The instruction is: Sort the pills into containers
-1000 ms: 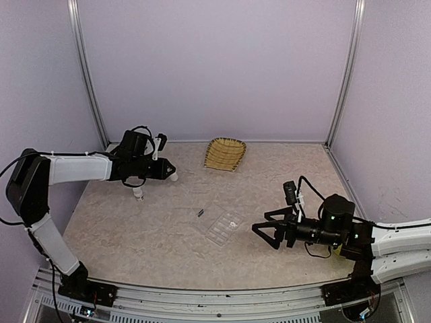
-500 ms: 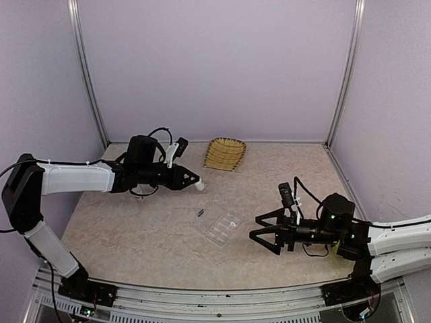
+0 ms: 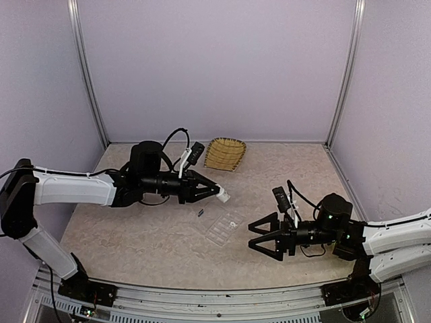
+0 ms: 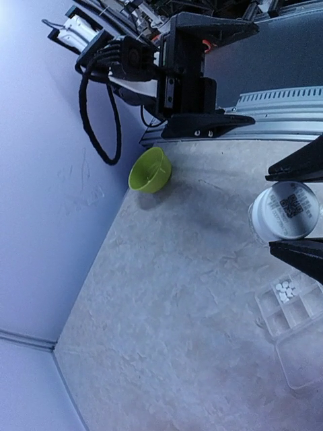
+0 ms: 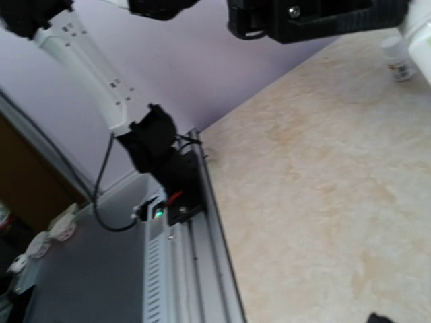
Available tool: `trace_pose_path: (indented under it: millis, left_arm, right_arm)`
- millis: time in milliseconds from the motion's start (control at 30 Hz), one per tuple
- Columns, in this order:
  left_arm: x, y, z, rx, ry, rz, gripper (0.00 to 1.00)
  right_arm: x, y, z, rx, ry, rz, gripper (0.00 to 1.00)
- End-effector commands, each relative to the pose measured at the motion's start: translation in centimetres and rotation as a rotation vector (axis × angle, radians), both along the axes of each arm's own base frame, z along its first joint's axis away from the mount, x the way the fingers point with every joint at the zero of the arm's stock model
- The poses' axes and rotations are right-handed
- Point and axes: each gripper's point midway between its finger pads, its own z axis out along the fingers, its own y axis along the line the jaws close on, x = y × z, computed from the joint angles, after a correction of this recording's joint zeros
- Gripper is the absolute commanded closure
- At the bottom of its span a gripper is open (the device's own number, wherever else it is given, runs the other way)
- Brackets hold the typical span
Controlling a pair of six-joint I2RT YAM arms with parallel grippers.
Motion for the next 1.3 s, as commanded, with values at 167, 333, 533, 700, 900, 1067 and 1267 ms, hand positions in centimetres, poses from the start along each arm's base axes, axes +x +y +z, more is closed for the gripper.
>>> trace_pose_path:
  millis: [167,333,533,700,900,1067,1267]
  left_arm:
    - [-5.4,-2.2,3.9,-0.131,-0.095,-0.200,0.82]
    - [-7.6,-3.1,4.6,-0.160,-0.115,-0.277,0.82]
    - [-10.0,-4.0,5.5,-0.191,-0.135,-0.350,0.82]
    - [-11.8,-4.7,5.7,-0.208,-0.138,-0.408,0.82]
    - [-14.2,-5.4,5.7,-0.236,-0.145,-0.493,0.82]
    - [-15.3,-5.6,5.9,-0.263,-0.148,-0.537,0.82]
    - [-15.9,-5.5,6.3,-0.278,-0.151,-0.573,0.82]
  right_arm:
    - [-1.3,0.6,2.7,0.093,-0.035,0.102,0.04]
    - [-1.4,0.6,2.7,0.094,-0.037,0.107,0.04]
    - [-1.6,0.5,2.8,0.098,-0.039,0.112,0.05]
    - [-1.8,0.4,3.1,0.107,-0.042,0.122,0.06]
    - [-2.1,0.3,3.5,0.116,-0.053,0.134,0.07]
    - [-2.4,0.3,3.7,0.125,-0.062,0.150,0.09]
    - [-2.9,0.0,4.6,0.155,-0.083,0.175,0.09]
